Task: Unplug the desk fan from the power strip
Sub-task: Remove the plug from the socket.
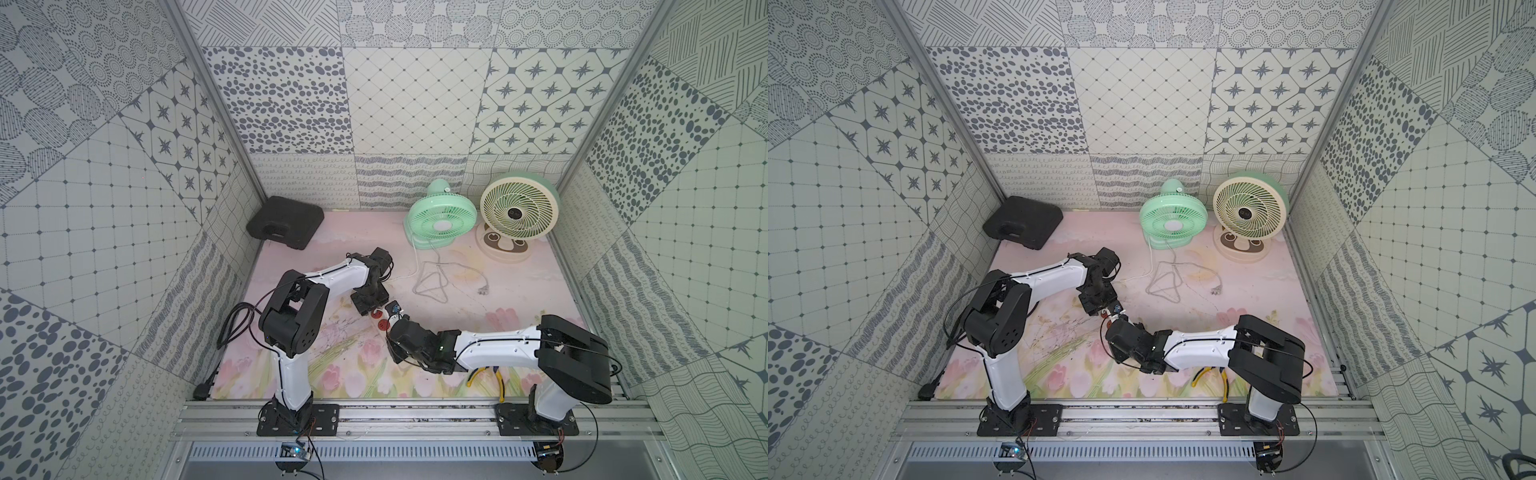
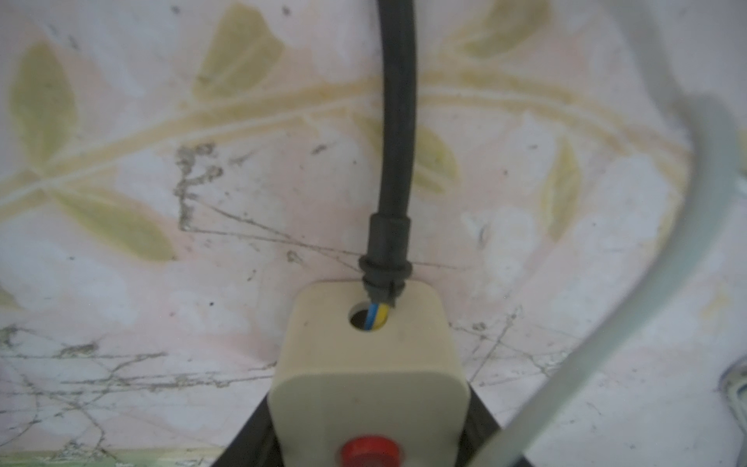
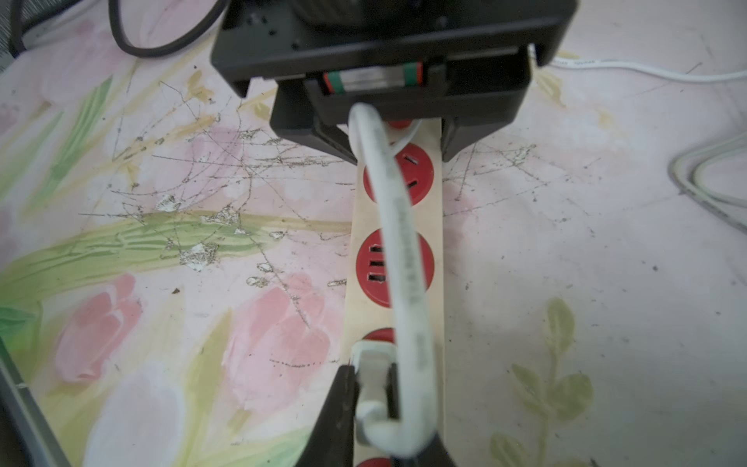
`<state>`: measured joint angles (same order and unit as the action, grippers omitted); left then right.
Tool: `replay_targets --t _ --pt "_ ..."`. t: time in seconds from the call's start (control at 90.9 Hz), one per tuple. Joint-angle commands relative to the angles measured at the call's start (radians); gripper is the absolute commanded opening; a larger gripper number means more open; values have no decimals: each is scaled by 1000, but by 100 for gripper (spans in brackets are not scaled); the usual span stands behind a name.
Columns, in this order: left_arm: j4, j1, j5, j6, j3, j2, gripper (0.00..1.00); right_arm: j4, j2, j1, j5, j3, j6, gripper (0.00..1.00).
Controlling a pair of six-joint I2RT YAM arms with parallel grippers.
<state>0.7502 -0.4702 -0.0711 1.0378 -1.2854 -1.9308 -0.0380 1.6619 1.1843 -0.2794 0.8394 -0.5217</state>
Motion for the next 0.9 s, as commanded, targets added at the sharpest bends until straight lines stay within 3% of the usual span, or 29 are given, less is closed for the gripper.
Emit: replay_targets --t 0.0,0.363,0.891 --pt "-11 -3 -110 -108 23 -20 0 -16 -61 -37 -32 -25 -49 0" --pt "-9 -4 -111 -108 19 -21 0 14 -46 -20 -59 -1 -19 0" --pt "-2 -5 -113 -109 13 -20 0 178 100 166 -357 200 195 0"
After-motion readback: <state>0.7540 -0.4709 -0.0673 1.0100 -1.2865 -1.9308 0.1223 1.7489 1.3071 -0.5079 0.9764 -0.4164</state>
